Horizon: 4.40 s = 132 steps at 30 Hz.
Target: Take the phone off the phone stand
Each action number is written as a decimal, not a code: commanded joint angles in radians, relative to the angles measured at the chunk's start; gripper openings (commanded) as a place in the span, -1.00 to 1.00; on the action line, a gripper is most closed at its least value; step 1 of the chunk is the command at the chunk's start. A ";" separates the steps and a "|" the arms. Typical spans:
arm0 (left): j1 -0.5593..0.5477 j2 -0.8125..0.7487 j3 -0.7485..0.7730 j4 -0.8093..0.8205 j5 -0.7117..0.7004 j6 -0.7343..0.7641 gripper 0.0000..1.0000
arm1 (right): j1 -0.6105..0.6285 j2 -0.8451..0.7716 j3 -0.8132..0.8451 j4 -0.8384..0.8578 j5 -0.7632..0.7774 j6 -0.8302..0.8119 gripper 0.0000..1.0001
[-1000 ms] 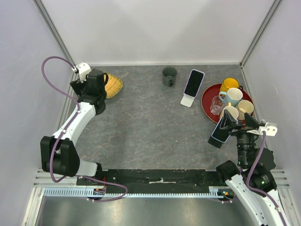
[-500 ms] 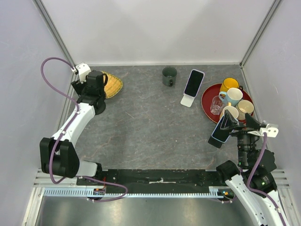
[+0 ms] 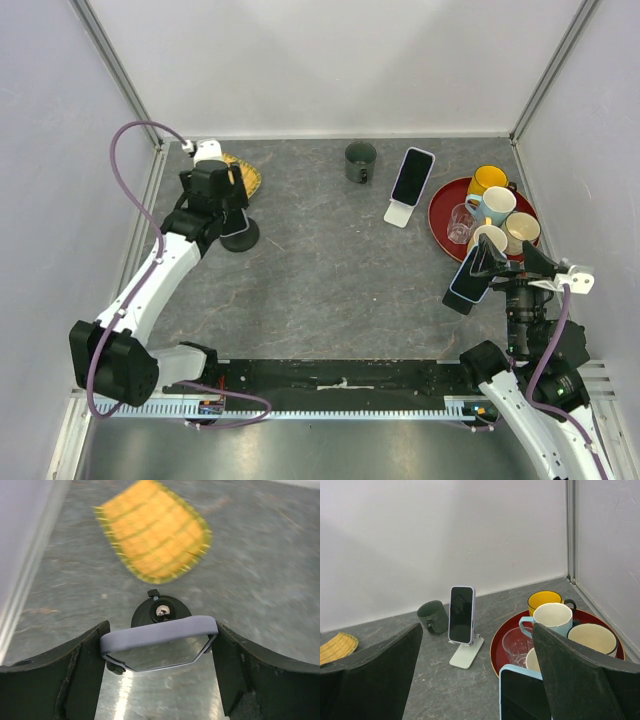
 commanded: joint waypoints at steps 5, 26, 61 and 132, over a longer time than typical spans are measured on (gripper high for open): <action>-0.181 -0.016 0.116 0.113 0.435 0.162 -0.37 | 0.005 0.000 0.009 0.032 -0.028 -0.007 0.96; -0.385 0.035 0.065 0.116 0.879 0.328 -0.20 | 0.005 0.577 0.153 0.086 -0.613 0.173 0.96; -0.482 0.027 0.073 0.119 0.856 0.253 0.80 | 0.034 0.849 -0.209 0.693 -0.935 0.182 0.96; -0.849 0.064 -0.039 0.304 -0.063 0.111 -0.32 | 0.130 0.884 -0.283 0.819 -0.947 0.138 0.96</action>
